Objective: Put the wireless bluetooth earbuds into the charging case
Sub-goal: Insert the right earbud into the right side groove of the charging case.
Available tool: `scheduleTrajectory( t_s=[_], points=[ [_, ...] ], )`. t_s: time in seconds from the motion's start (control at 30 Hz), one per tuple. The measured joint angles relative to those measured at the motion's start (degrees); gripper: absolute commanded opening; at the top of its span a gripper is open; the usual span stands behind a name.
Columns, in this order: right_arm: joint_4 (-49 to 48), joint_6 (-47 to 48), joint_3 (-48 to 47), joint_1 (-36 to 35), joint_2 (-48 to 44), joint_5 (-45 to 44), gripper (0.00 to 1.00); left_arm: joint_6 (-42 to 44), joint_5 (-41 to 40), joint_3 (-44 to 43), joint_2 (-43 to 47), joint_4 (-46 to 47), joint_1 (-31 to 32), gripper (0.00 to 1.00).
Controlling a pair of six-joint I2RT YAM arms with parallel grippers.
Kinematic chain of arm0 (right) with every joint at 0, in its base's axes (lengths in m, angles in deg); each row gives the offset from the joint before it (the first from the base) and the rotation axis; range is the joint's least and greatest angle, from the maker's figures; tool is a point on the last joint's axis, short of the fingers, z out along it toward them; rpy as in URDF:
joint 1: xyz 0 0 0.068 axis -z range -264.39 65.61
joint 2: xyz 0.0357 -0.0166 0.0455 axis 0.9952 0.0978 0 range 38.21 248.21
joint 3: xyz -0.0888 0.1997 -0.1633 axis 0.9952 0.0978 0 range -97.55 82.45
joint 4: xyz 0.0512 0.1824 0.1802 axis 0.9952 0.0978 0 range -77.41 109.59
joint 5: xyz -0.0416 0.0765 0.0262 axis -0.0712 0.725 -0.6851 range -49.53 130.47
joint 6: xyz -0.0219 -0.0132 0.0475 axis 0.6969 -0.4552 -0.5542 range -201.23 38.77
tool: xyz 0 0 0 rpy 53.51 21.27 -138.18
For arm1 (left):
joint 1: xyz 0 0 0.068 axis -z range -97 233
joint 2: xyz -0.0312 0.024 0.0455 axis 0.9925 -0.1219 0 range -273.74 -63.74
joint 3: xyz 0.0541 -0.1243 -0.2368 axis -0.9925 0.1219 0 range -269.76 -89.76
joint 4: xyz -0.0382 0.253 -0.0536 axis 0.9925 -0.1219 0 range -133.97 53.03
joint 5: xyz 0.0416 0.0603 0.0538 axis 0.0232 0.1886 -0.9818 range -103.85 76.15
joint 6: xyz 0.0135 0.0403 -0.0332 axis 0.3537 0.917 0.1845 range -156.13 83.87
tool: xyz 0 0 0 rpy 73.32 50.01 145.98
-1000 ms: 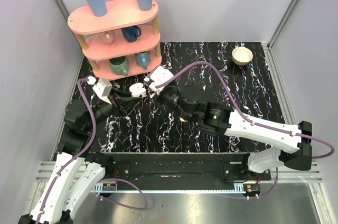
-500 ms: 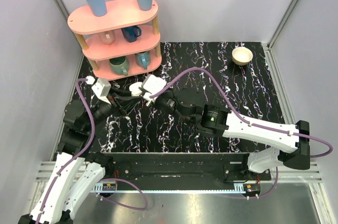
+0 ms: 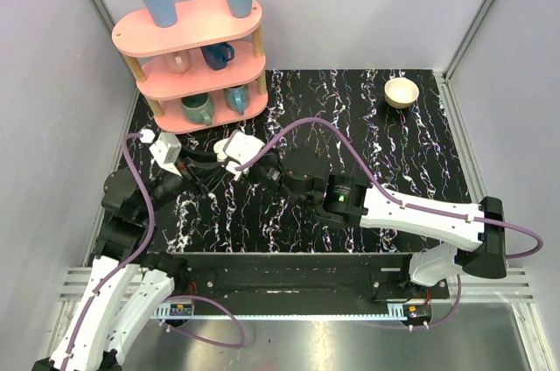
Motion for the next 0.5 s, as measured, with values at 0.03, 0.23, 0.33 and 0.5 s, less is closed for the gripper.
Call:
scheduleTrajectory(
  t_s=[0.03, 0.23, 0.33, 0.5],
  points=[
    [-0.2, 0.1, 0.0, 0.0, 0.0, 0.0, 0.19, 0.0, 0.1, 0.0, 0.1, 0.0, 0.0, 0.0],
    [-0.3, 0.3, 0.0, -0.1, 0.0, 0.0, 0.2, 0.0, 0.3, 0.0, 0.3, 0.0, 0.0, 0.0],
    [-0.3, 0.3, 0.0, -0.1, 0.0, 0.0, 0.2, 0.0, 0.3, 0.0, 0.3, 0.0, 0.0, 0.0],
    [0.3, 0.2, 0.0, -0.1, -0.6, 0.1, 0.19, 0.2, 0.3, 0.0, 0.4, 0.1, 0.0, 0.0]
  ],
)
